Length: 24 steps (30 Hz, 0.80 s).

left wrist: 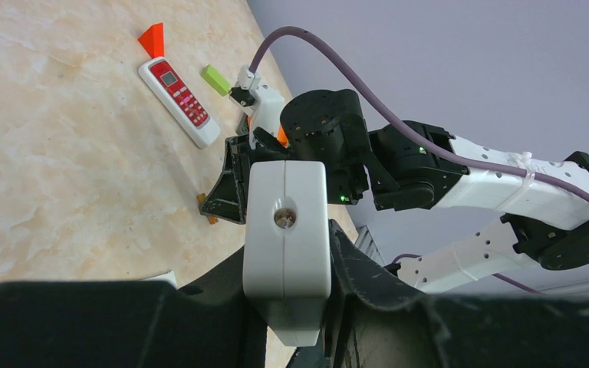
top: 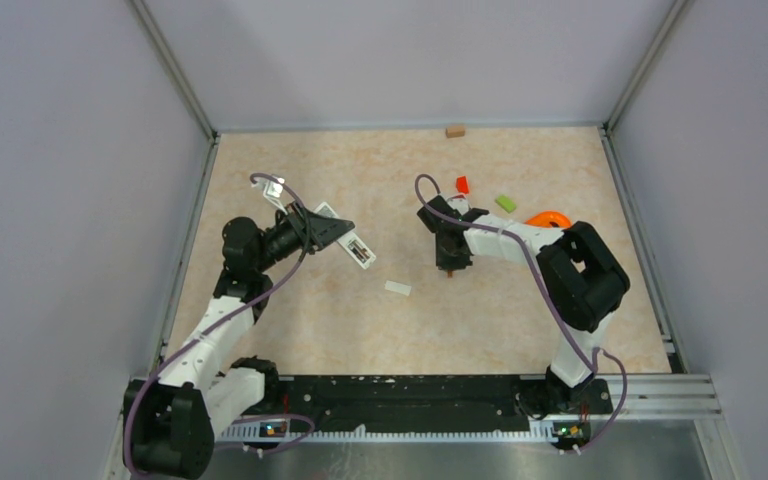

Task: Load the batteries into the remote control
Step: Pick up the battery from the center of the board.

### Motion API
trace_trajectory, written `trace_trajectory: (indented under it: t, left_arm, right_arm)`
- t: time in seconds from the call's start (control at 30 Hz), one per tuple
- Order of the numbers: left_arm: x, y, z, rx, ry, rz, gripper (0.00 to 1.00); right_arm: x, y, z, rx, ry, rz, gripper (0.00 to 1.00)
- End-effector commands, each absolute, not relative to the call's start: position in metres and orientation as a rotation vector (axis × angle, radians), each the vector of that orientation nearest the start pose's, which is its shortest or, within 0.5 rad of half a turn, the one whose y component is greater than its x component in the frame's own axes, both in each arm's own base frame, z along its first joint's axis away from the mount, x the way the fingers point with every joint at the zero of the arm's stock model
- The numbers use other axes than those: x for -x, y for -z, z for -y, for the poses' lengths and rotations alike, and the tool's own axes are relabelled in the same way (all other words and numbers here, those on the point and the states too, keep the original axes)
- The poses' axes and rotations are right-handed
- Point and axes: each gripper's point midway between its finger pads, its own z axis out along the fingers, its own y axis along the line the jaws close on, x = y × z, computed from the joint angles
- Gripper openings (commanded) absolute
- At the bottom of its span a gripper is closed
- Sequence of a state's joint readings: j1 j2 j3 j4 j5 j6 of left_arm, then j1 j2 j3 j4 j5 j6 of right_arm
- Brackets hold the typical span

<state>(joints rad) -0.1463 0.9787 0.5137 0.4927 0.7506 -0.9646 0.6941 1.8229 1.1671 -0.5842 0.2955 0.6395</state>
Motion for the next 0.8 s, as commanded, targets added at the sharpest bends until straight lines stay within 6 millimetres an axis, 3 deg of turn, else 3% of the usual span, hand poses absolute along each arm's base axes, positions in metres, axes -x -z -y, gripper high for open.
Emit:
trace_trajectory:
  t: [0.0,0.13,0.27,0.5,0.77]
  left_arm:
    - [-0.273,-0.276,0.185,-0.016,1.391,-1.676,0.0]
    - [-0.272,-0.278,0.188,-0.047,1.405,-1.71,0.0]
    - [-0.272,-0.272,0.192,-0.057,1.429,-1.748,0.0]
    - [-0.275,-0.253,0.213,-0.054,1.551,-1.846,0.0]
    - [-0.277,-0.234,0.257,-0.129,1.635,-1.945,0.0]
  right_arm:
    - [-0.288,-0.008,-0.21,0.023,0.087,-2.756,0.09]
    - [-0.291,-0.012,-0.212,0.018,0.059,-2.729,0.05]
    - [-0.298,-0.031,-0.217,0.032,-0.013,-2.663,0.05]
    - [-0.302,-0.096,-0.233,0.144,-0.21,-2.534,0.04]
    - [-0.283,-0.16,-0.249,0.304,-0.456,-2.422,0.04]
